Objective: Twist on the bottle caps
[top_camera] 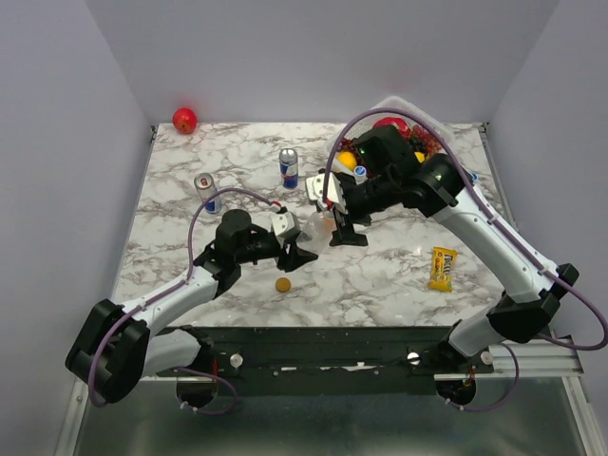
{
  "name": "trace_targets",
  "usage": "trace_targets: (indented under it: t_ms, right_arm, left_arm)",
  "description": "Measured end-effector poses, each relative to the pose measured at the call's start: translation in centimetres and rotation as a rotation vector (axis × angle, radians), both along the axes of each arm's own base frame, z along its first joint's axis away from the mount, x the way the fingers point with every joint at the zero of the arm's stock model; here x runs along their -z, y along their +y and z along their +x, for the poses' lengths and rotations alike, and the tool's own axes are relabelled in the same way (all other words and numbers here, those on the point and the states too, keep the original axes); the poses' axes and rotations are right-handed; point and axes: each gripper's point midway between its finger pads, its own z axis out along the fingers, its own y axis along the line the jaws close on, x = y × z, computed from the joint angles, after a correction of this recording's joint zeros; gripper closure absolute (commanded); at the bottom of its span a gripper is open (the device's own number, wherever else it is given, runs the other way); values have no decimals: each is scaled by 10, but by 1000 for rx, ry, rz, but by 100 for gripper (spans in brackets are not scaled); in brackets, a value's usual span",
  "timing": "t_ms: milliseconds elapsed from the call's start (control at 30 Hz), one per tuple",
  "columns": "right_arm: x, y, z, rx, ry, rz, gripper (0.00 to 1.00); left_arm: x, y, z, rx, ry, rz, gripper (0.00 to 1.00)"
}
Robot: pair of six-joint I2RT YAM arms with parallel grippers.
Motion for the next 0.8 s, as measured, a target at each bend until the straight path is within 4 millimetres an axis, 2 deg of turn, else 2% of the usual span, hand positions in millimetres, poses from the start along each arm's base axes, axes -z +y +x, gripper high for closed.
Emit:
trace_targets:
  t_ms: [167, 433, 700, 800]
  right_arm:
    - [9, -9, 5, 52, -25, -20, 0]
    - [11, -18, 10, 140, -30, -25, 0]
    - [26, -41, -5, 258, 114, -96, 1]
    - [10, -48, 11, 349, 149, -64, 2]
  left_arm:
    - [-5, -1, -1, -6, 27, -26, 100]
    - [-10, -2, -3, -17, 54, -59, 100]
    - [-12, 1, 5, -72, 58, -74, 100]
    - [-8, 2, 5, -66, 35, -53, 100]
